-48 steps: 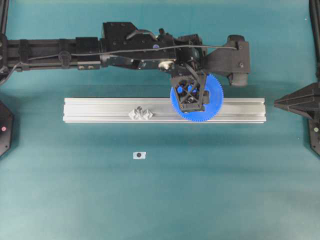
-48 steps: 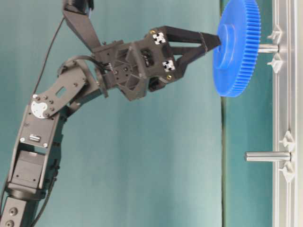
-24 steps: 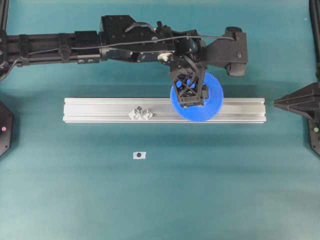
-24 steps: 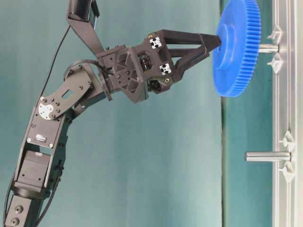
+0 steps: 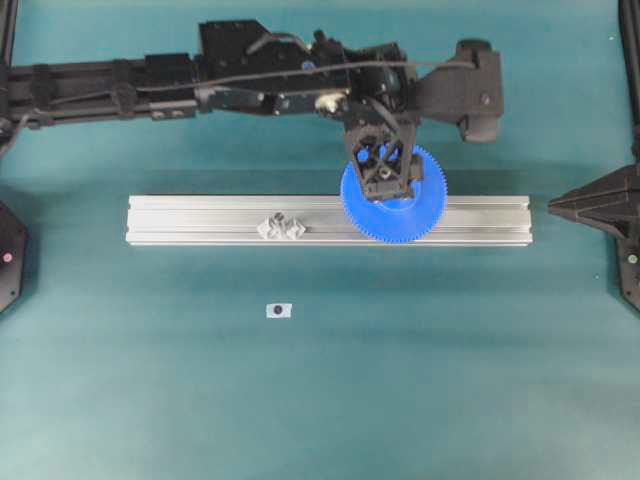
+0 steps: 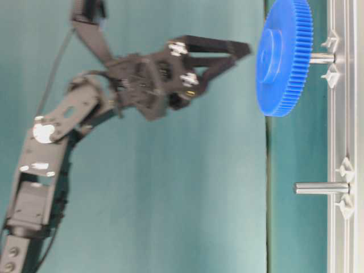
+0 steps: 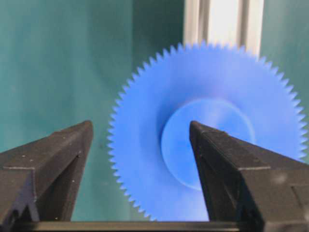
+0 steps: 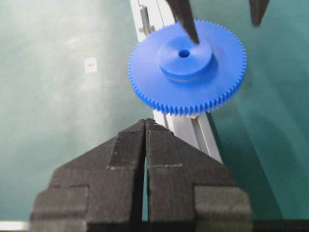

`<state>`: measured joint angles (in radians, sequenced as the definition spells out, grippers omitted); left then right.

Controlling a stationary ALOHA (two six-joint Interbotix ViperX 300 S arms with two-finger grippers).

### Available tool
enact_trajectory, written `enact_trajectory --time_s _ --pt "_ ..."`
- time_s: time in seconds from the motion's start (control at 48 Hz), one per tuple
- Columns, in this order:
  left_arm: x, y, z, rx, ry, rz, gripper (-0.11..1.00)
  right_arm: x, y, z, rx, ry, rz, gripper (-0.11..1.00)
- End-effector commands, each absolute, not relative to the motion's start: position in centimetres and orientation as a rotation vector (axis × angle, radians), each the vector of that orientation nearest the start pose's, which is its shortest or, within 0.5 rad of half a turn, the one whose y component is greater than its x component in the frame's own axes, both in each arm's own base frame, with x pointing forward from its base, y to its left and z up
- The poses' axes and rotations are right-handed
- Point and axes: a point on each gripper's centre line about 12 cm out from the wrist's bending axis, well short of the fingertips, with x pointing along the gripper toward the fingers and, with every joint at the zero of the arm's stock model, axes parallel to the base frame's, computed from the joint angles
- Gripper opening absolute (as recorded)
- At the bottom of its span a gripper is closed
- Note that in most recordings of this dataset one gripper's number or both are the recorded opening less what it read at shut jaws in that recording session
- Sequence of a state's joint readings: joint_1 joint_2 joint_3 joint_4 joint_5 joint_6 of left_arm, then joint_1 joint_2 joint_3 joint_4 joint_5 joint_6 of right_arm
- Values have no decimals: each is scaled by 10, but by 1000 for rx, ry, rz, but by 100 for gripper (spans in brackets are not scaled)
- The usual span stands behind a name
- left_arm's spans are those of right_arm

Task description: Find the location of the shaft and insert the large gear.

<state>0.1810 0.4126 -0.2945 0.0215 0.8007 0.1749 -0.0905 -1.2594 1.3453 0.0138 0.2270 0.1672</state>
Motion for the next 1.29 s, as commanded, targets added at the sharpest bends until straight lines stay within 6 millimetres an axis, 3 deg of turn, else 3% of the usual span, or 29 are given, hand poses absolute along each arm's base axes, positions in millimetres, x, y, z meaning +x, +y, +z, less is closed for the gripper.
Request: enact_trajectory --time_s 0.0,0.167,0.292,0.396,0.521,0.834,1.084,1.272 --pt "531 97 286 111 857 100 74 145 -13 217 204 292 -119 -1" --pt "533 79 274 123 889 65 62 145 -13 217 204 291 -118 -1" --pt "534 69 257 131 936 40 39 145 -13 218 204 289 -118 0" --pt "535 69 255 125 942 42 16 145 -13 219 204 288 -118 0" --pt "534 72 254 118 947 48 2 145 -13 218 207 289 -119 0" --pt "530 91 258 102 946 82 1 145 -13 218 207 291 -119 0" --pt "528 88 222 83 1024 75 1 145 -13 217 207 291 -117 0" --pt "527 84 220 85 1028 70 1 145 -13 217 207 292 -119 0"
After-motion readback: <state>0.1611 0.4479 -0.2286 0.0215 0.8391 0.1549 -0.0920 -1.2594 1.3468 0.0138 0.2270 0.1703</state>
